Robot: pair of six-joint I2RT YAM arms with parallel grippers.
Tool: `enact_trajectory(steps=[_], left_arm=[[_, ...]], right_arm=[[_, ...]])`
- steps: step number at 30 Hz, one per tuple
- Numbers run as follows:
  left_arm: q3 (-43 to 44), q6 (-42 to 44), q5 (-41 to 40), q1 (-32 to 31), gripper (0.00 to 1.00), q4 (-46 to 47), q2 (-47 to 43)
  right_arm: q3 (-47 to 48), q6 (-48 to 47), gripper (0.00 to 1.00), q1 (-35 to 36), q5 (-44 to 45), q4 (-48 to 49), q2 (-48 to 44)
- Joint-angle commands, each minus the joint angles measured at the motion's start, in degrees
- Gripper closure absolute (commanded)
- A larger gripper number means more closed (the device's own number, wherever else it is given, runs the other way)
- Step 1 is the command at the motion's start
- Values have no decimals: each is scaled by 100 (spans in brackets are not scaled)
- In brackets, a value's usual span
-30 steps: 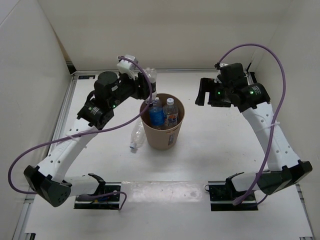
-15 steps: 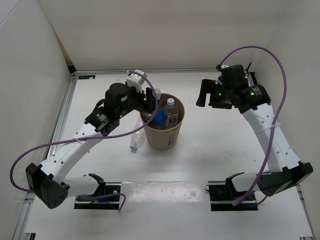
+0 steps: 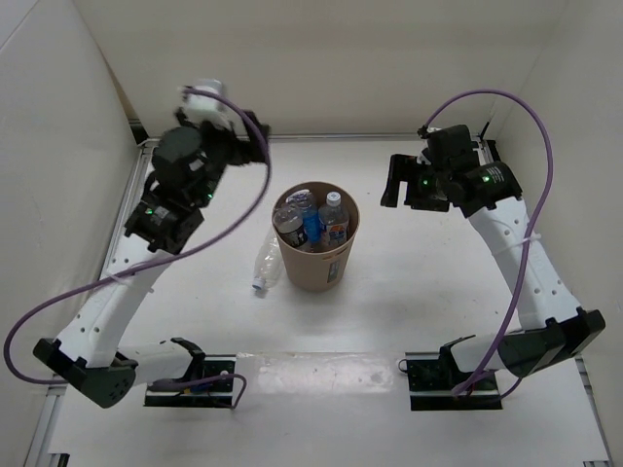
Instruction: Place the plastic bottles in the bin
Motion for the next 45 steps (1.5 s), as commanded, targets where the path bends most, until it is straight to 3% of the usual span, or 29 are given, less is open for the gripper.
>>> enact_trajectory(steps=[1, 5, 6, 7, 9, 10, 12, 14, 18, 23, 33, 45], left_arm=[[642, -536, -2036, 477, 0, -403, 57], [-208, -1295, -2110, 1065, 0, -483, -21], [-349, -1531, -2014, 1354, 0, -910, -48], [-794, -2534, -1569, 1818, 0, -1071, -57], [-1427, -3148, -681, 2365, 0, -1144, -136], [-1658, -3290, 149, 3072, 7, -969, -162], [-2211, -2689, 833, 3263, 7, -345, -32], [-2231, -1874, 1620, 3246, 6, -221, 118], [-2423, -1307, 2661, 3150, 4, -1, 628], [-3021, -1340, 4083, 3115, 4, 719, 997], [-3216, -752, 4157, 2202, 1, 229, 1551], [-3294, -1042, 4034, 2060, 1, 457, 2131]], right_arm=[[72, 5, 10, -64, -44, 111, 38], [116, 5, 10, -134, -316, 137, 82], [108, -3, 10, -152, -334, 137, 82], [134, -21, 10, -161, -361, 137, 82], [143, -12, 10, -222, -519, 154, 91], [90, -21, 10, -222, -528, 137, 65], [37, -21, 10, -275, -554, 198, 29], [-112, -30, 10, -327, -554, 207, -15], [-200, 23, 10, -468, -685, 286, -32], [2, -65, 10, -451, -660, 251, 161], [-7, -30, 10, -697, -765, 242, 205], [-24, -12, 10, -908, -941, 225, 337]])
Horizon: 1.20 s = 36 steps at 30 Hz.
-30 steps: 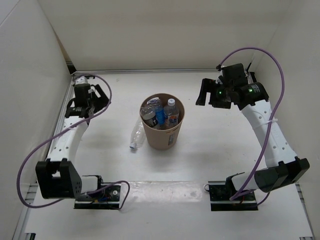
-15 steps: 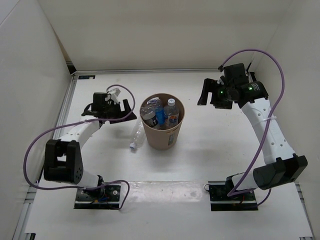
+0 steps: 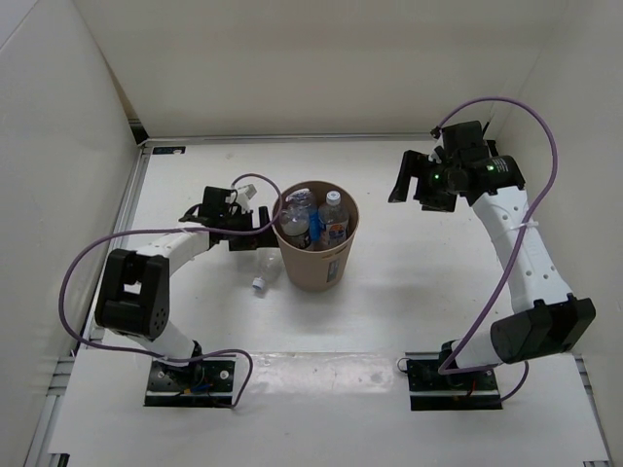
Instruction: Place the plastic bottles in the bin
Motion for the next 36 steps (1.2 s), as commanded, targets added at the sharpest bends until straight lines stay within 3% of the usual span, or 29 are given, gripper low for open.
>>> enact_trajectory(steps=[1, 13, 20, 24, 30, 36], left_arm=[[-92, -82, 75, -41, 1, 181, -13], [294, -354, -21, -217, 1, 269, 603], [233, -486, -179, -225, 20, 269, 691], [197, -399, -276, -225, 42, 304, 524], [303, -363, -513, -111, 44, 348, 156], [671, -398, -1066, 697, 44, 296, -293]], right_arm=[[153, -12, 10, -92, -113, 118, -9], [56, 23, 10, -295, -165, 118, 26], [-93, 23, 10, -348, -165, 117, -35], [-120, 67, 10, -321, -192, 144, -9], [3, 111, 10, -198, -271, 205, 176], [83, 172, 10, -128, -359, 250, 255]])
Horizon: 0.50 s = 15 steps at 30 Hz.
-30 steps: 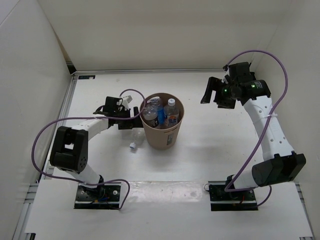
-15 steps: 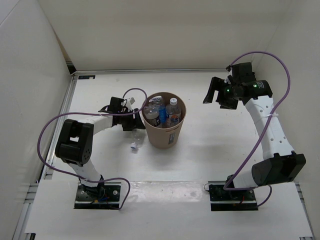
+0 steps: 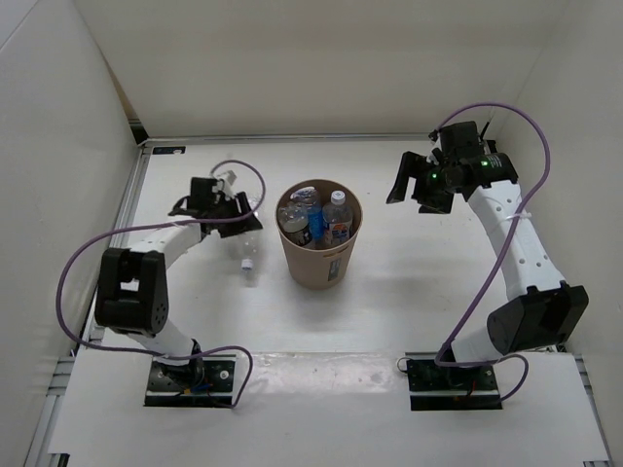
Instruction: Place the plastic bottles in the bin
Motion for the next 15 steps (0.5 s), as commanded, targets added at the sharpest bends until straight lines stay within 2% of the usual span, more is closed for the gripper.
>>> enact_trajectory(steps=[1, 5, 8, 12, 13, 15], left_arm=[[438, -7, -507, 614, 44, 62, -658], [736, -95, -745, 1213, 44, 308, -1002], [1639, 19, -728, 1231, 44, 386, -1090], [2607, -481, -299, 1231, 44, 931, -950], [3166, -569, -245, 1222, 44, 1080, -871], [3521, -605, -79, 1152, 44, 1116, -801]], right_arm=[[198, 94, 10, 56, -147, 186, -12], [172, 120, 10, 91, -147, 204, -56], [93, 129, 10, 100, -147, 195, -187], [-47, 129, 10, 126, -164, 204, -319], [-65, 146, 10, 144, -147, 221, -337], [-118, 164, 10, 144, -147, 213, -442]])
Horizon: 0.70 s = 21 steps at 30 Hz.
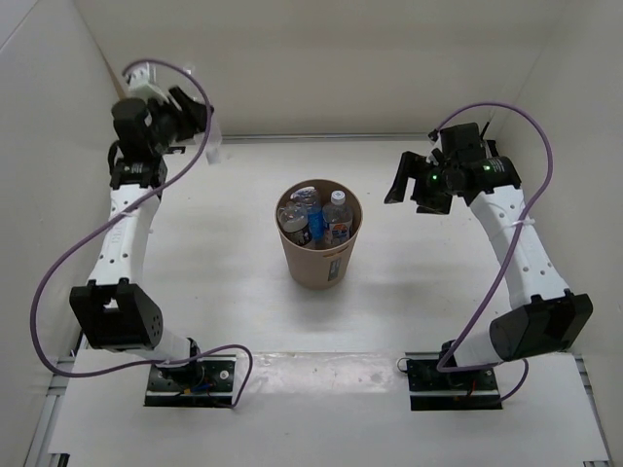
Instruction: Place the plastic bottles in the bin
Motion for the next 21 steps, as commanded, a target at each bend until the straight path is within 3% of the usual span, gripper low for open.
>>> enact_trajectory(steps=[1, 4, 6, 7, 9, 10, 17, 21], left_arm=[[1019, -342, 395, -114, 44, 546, -88], [1346, -396, 561, -674, 44, 678, -105], [1855, 180, 745, -1017, 43, 277, -79], [1979, 375, 738, -1611, 42, 135, -88], [2034, 693, 572, -1984, 40, 63, -175], [1955, 711, 510, -2517, 40, 107, -210], [59, 1360, -438, -4040, 35, 974, -711], [-593, 1520, -818, -4403, 32, 1118, -870]], right_arm=[[-127, 48, 10, 45, -29, 129, -333], [-267, 57, 10, 37, -29, 121, -447], [-285, 66, 10, 37, -29, 121, -500], [-285, 66, 10, 45, -20, 138, -518], [-277, 66, 10, 72, -20, 121, -509], [-250, 48, 10, 98, -20, 121, -509], [-215, -13, 10, 203, 50, 24, -544], [-276, -48, 10, 204, 129, -55, -658]])
